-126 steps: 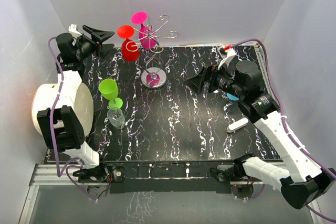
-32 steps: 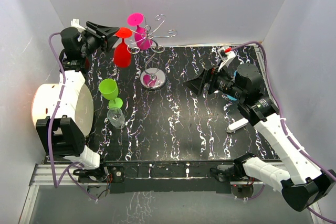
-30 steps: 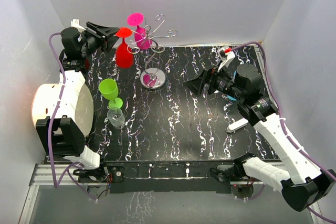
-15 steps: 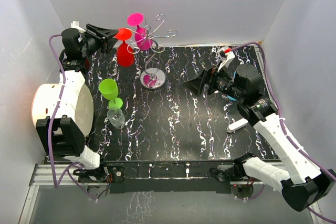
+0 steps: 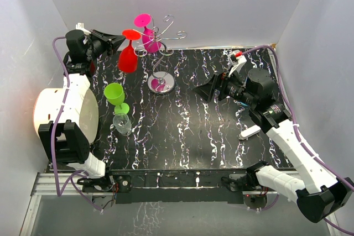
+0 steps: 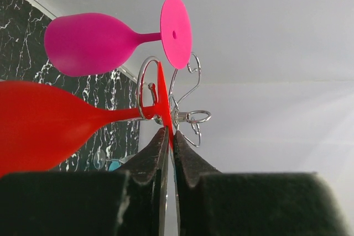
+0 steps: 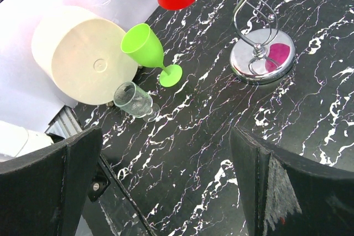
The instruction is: Take the wine glass off the wine glass rack
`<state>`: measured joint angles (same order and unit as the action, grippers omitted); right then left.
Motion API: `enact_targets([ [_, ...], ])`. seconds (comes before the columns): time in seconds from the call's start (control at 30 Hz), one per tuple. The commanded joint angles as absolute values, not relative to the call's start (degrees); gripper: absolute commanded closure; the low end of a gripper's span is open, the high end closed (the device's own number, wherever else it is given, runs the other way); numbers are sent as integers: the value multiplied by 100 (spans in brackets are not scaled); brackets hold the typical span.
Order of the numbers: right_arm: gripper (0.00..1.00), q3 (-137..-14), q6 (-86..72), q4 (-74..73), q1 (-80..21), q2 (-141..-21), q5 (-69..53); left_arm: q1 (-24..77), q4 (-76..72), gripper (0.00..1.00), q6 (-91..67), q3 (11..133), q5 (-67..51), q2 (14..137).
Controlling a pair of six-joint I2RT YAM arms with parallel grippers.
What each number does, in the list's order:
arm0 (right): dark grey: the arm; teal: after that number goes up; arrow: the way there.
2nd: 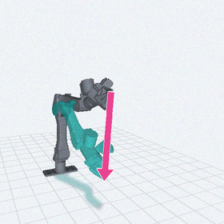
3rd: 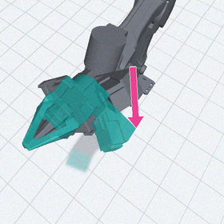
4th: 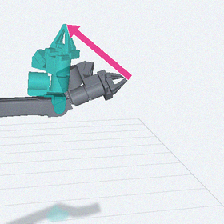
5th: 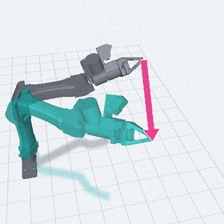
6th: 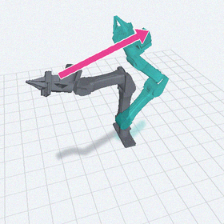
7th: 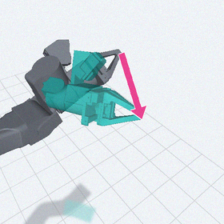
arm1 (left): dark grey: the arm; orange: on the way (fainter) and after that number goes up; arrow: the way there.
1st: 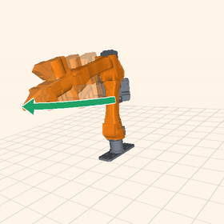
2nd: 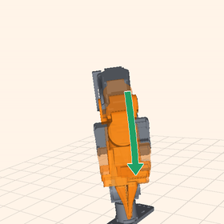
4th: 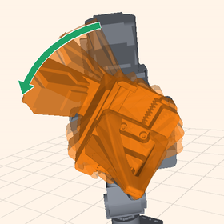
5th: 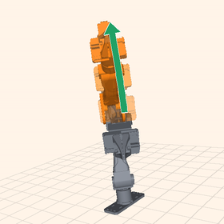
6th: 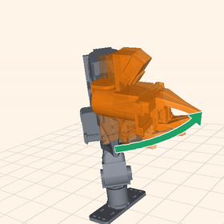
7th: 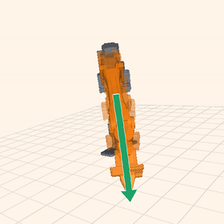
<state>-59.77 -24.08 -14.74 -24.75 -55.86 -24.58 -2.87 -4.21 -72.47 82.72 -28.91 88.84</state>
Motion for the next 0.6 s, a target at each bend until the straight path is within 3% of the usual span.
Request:
enact_targets([
  [0.0, 2, -6030, -2364, -1085, -2510, -5571, -2505, -304, -593, 98, -7233, 8513, -3006, 8861],
  [0.57, 2, -6012, -2351, -1063, -2506, -5626, -2494, -325, -716, 100, -7294, 8696, -3029, 9015],
])
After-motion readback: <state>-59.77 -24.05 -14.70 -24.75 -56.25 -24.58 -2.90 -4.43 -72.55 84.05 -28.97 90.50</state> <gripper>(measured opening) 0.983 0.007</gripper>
